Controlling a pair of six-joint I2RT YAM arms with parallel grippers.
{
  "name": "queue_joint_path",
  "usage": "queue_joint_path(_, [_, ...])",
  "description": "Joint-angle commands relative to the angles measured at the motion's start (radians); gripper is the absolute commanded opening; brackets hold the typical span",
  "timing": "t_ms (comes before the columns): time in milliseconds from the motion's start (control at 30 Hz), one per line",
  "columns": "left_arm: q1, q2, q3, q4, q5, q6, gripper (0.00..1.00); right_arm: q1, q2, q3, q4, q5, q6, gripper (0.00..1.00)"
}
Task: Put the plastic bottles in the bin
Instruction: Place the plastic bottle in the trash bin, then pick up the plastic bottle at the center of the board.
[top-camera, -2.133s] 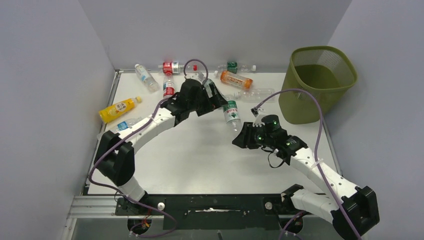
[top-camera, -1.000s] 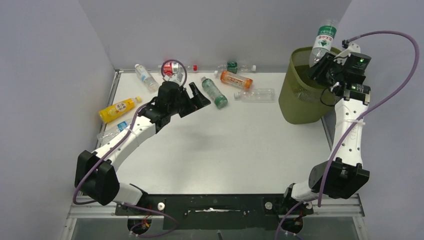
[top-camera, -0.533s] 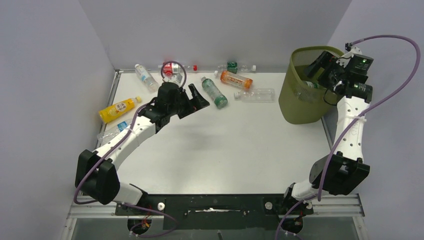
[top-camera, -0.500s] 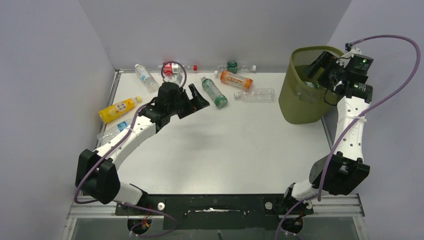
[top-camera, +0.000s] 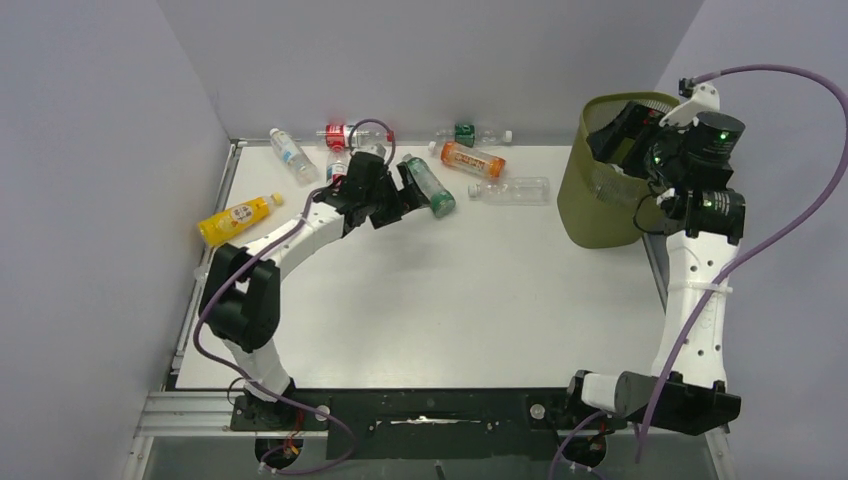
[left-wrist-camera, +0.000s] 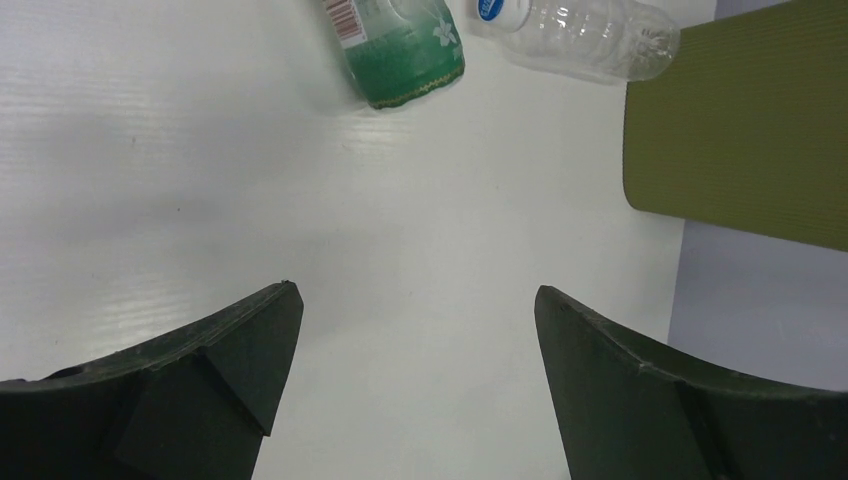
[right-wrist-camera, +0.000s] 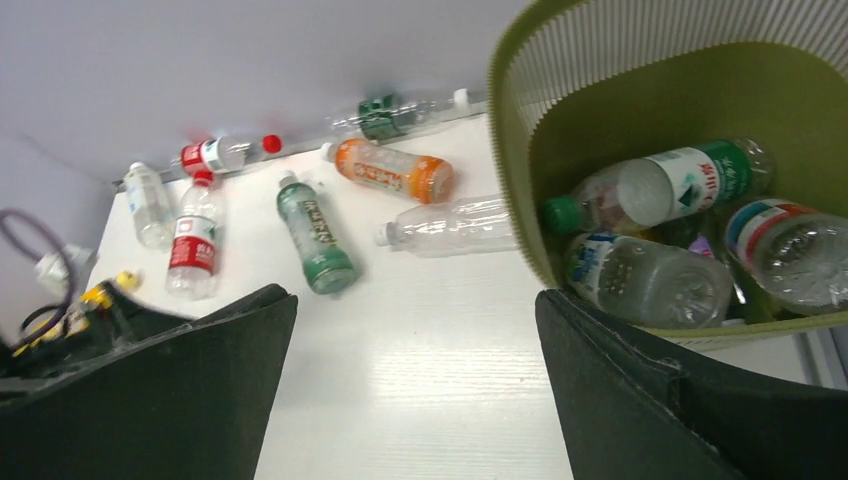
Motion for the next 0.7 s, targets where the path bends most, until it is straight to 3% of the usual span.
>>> queue_joint_path(0, [0.012,0.094,0.131,0.038,-0.016,0.001,0.88,0.05,-0.074,-0.049,0.026,-0.019,-0.009,0.95])
queue_joint_path(400, [0.027,0.426,0.497,-0.071,-0.089,-0.02,0.88,0.313,-0.31,-0.377,0.015,-0.063,-0.007,0.95])
queue_joint_path(667, [0.035,0.628,0.741,-0.227,-0.217,-0.01,0.88,0.36,-0.41,-0.567,0.039,-0.07,0.013,0.94])
